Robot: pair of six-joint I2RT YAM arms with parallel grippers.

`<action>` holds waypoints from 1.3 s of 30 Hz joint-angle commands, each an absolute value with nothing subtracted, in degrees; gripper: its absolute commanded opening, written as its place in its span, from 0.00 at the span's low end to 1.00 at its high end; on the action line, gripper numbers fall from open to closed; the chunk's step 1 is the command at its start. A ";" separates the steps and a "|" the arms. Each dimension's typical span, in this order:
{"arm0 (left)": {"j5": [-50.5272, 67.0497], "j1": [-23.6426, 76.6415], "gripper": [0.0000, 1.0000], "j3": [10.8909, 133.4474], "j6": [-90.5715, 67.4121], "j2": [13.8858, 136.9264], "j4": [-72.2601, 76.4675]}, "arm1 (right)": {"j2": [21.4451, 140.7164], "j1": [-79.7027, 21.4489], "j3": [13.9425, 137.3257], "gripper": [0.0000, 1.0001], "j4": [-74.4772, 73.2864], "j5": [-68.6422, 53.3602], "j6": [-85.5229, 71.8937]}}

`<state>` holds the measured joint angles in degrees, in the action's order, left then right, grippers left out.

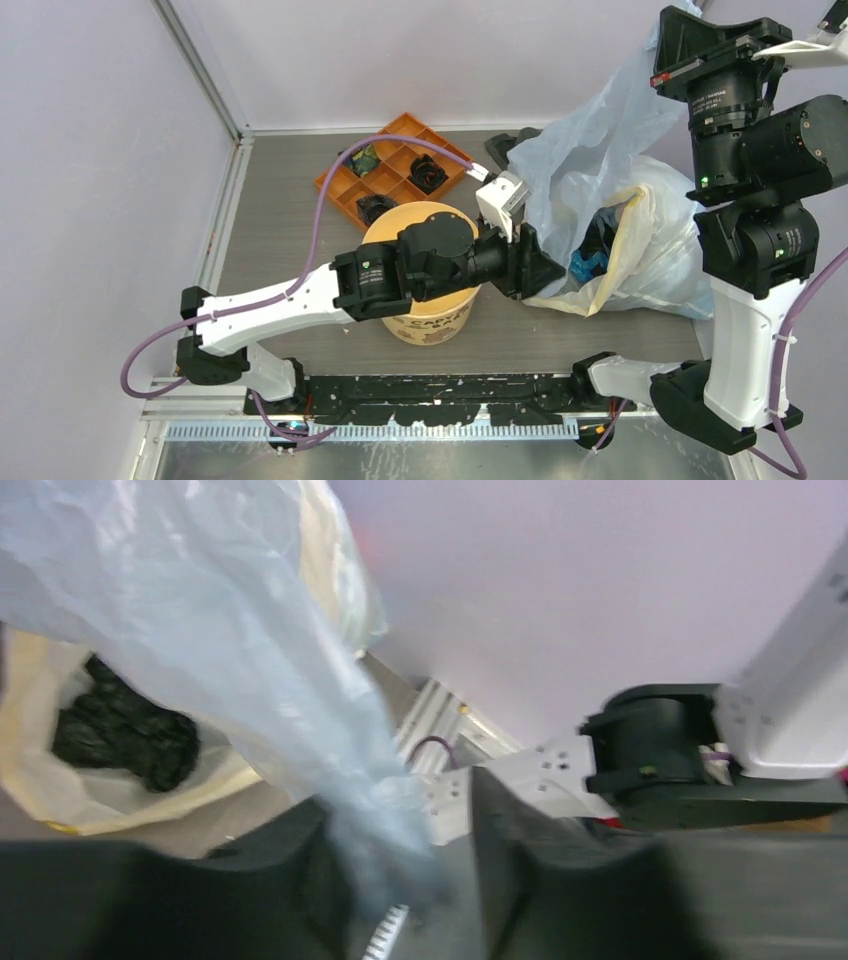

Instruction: Put the trash bags into the trash bin

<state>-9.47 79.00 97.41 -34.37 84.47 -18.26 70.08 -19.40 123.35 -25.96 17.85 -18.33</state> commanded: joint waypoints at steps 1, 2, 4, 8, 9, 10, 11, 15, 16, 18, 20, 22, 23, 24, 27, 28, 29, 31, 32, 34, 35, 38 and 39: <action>-13.41 76.97 0.26 96.62 -34.77 84.27 -14.95 | 67.72 -19.55 122.34 0.01 -23.63 17.49 -18.35; -13.82 76.58 0.10 96.89 -34.00 84.17 -15.70 | 67.31 -19.57 122.00 0.01 -23.68 17.56 -18.11; -14.63 75.20 0.01 97.79 -31.81 83.31 -17.47 | 66.82 -19.48 121.89 0.01 -24.09 17.82 -17.35; -14.26 70.56 0.01 99.91 -24.02 80.89 -19.00 | 64.51 -19.57 119.97 0.01 -23.33 14.68 -16.29; -12.27 69.58 0.00 100.15 -23.21 80.14 -18.70 | 63.45 -19.55 118.72 0.01 -22.53 13.49 -16.42; -10.52 68.00 0.00 100.30 -22.08 79.36 -18.28 | 62.24 -19.54 117.19 0.01 -21.70 12.37 -16.92; -9.74 66.86 0.00 100.61 -21.23 78.60 -17.98 | 61.12 -19.54 115.91 0.01 -21.31 11.04 -17.13; -9.47 64.78 0.01 105.97 -16.48 76.89 -22.36 | 58.01 -19.52 113.09 0.01 -22.98 8.27 -19.76; -10.03 64.78 0.00 107.35 -15.39 76.52 -23.63 | 57.39 -19.59 112.34 0.01 -23.74 7.79 -20.61; -11.44 64.78 0.00 110.00 -13.40 75.73 -26.09 | 56.18 -19.52 110.59 0.01 -25.32 6.45 -23.64; -12.00 64.71 0.00 112.11 -12.15 75.43 -29.46 | 55.45 -19.54 109.16 0.01 -26.92 3.55 -26.33; -11.60 64.75 0.00 115.04 -11.27 75.33 -33.68 | 55.28 -19.58 108.66 0.01 -29.01 -0.07 -29.41; -11.72 64.77 0.01 116.59 -11.07 75.05 -35.59 | 55.26 -19.52 108.49 0.01 -29.86 -2.27 -30.80; -11.79 64.75 0.01 117.37 -10.88 74.63 -37.06 | 55.30 -19.53 108.36 0.01 -30.63 -4.34 -32.04; -11.78 64.78 0.01 118.07 -10.81 72.25 -39.10 | 55.61 -19.50 108.30 0.01 -32.16 -9.14 -35.13; -11.61 64.73 0.01 118.16 -10.80 71.40 -39.25 | 55.74 -19.52 108.55 0.01 -32.68 -10.92 -35.72; -11.23 64.77 0.01 118.35 -10.79 70.72 -39.21 | 55.99 -19.50 109.05 0.01 -33.26 -11.63 -35.94; -10.38 64.75 0.01 119.58 -10.91 70.16 -39.75 | 56.26 -19.54 110.34 0.01 -34.63 -11.53 -35.96; -9.97 64.77 0.01 120.72 -11.09 70.33 -40.42 | 56.42 -19.54 111.15 0.01 -35.42 -11.19 -35.76; -8.92 64.78 0.01 123.43 -11.33 71.10 -42.35 | 56.88 -19.54 112.76 0.01 -37.02 -10.73 -35.43; -8.47 64.71 0.01 124.93 -11.23 71.59 -43.55 | 57.07 -19.49 113.19 0.01 -37.40 -10.69 -35.42; -8.24 64.78 0.01 127.84 -10.76 72.43 -44.69 | 57.32 -19.49 113.32 0.01 -37.80 -10.94 -35.58; -8.03 64.78 0.00 128.74 -10.58 72.65 -44.65 | 57.69 -19.53 113.44 0.01 -38.01 -11.09 -35.70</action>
